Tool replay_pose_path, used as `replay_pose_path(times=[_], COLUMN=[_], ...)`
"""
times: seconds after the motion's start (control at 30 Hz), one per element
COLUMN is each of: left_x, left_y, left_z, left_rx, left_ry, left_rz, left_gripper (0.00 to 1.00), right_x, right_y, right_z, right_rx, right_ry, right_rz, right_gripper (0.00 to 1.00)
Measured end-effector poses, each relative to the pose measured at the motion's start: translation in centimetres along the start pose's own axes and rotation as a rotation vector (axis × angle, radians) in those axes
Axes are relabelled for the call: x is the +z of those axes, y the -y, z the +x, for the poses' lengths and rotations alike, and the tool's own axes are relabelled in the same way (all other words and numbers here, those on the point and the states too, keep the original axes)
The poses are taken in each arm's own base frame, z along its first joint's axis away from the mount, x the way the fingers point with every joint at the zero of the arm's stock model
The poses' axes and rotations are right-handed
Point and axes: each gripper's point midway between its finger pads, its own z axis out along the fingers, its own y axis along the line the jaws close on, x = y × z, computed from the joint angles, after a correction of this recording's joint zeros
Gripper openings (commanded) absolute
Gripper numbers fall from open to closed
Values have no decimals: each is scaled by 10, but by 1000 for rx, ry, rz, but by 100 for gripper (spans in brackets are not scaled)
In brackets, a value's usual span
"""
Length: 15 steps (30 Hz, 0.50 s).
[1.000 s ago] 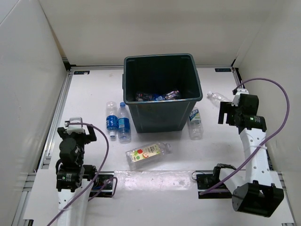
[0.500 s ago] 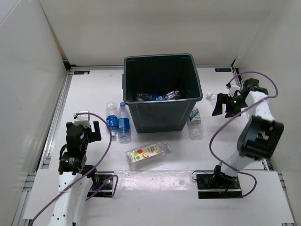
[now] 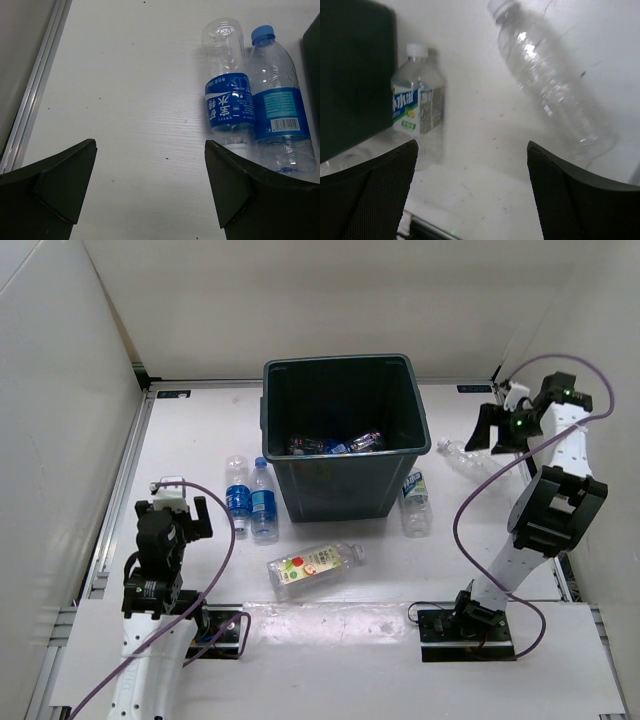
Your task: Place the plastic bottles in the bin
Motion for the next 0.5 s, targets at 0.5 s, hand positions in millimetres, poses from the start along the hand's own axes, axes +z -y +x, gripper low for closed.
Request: replay_pose_path(times=[0.5], left_x=[-3], left_y=[-4], left_z=[2], left_rx=[1], left_ry=[-1], left_rz=[-22], left_gripper=[100], right_x=[41], right_y=[104], right_z=[-40], right_rx=[-413], right_ry=[-15], right_rz=[7], right_gripper=[90])
